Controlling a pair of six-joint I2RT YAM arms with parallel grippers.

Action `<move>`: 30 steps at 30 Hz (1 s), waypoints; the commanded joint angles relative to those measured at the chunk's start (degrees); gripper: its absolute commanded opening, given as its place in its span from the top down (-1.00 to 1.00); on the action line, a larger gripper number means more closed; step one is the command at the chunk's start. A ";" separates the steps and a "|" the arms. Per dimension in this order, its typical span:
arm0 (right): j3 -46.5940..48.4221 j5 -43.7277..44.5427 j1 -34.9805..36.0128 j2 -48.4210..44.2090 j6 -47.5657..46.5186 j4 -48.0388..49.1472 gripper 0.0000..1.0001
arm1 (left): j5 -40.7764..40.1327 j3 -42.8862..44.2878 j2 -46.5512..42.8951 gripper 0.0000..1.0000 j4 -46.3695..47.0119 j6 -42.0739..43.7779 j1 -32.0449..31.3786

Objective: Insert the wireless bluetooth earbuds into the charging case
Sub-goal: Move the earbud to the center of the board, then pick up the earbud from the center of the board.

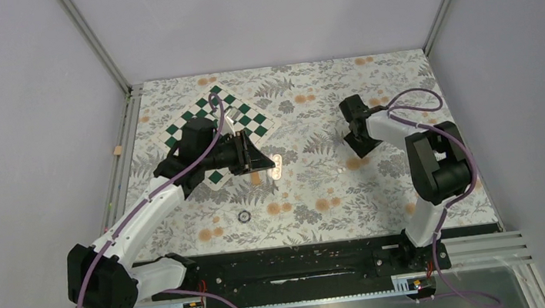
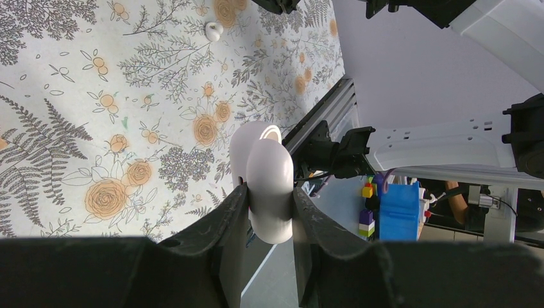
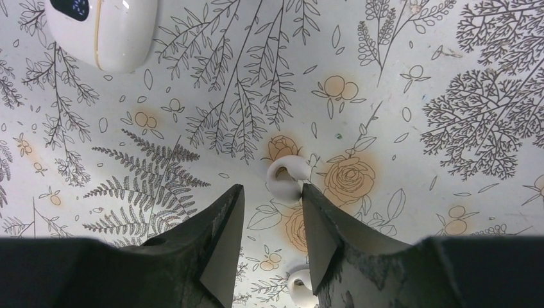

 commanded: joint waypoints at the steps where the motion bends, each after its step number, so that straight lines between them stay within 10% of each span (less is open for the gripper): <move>1: 3.20 2.11 0.76 1.12 -0.98 -2.38 0.09 | 0.89 0.29 -1.81 0.58 1.79 0.76 0.33; 23: 2.85 -1.44 1.64 6.59 1.65 -2.48 0.14 | 1.41 -1.38 -5.04 0.57 -0.82 2.28 2.04; 30: 2.31 -1.41 1.71 5.98 2.68 -2.42 0.51 | 1.33 -1.64 -5.58 0.57 -0.68 2.23 2.11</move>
